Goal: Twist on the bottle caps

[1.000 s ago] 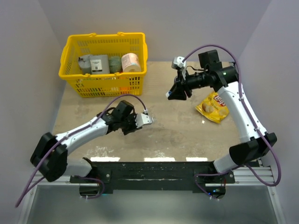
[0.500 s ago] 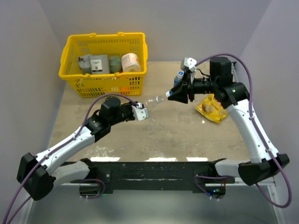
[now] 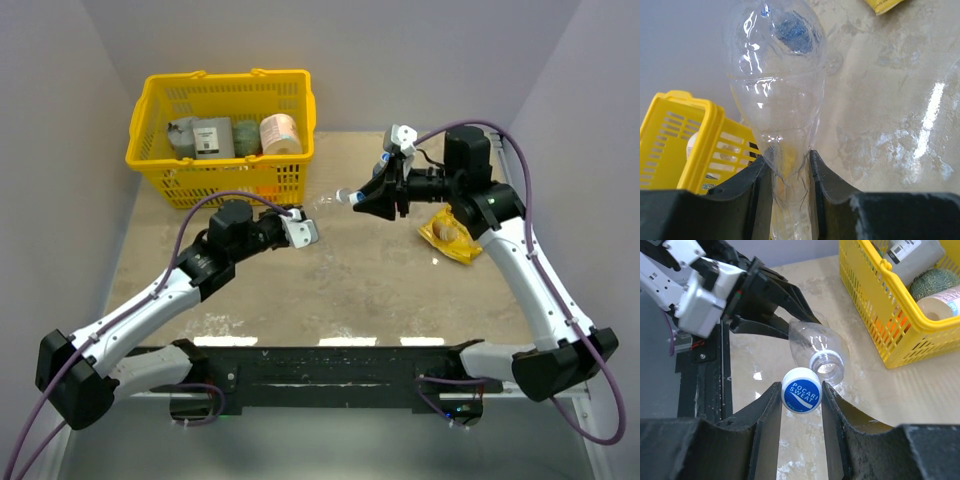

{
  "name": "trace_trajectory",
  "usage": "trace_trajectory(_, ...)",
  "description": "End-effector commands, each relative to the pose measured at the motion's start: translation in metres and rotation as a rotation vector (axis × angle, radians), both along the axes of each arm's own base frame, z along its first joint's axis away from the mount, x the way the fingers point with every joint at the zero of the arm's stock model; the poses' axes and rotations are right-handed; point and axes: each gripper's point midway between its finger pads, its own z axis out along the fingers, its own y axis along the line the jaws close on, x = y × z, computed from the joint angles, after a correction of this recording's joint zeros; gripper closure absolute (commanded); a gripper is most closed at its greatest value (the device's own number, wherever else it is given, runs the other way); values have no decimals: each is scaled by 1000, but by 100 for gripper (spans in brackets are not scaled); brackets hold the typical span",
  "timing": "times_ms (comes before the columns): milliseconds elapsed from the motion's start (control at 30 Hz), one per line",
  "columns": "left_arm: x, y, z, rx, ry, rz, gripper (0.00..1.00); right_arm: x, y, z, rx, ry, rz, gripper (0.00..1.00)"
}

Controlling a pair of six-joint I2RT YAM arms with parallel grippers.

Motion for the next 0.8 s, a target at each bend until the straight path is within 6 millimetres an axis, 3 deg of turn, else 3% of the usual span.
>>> trace_trajectory(0,-1,-7,51,-111,-98,-20,100,9,5,12,30,-34,-11,66)
trace_trajectory(767,-11,-15,60,-138,-98,-75,100,20,15,10,12,-92,-69,65)
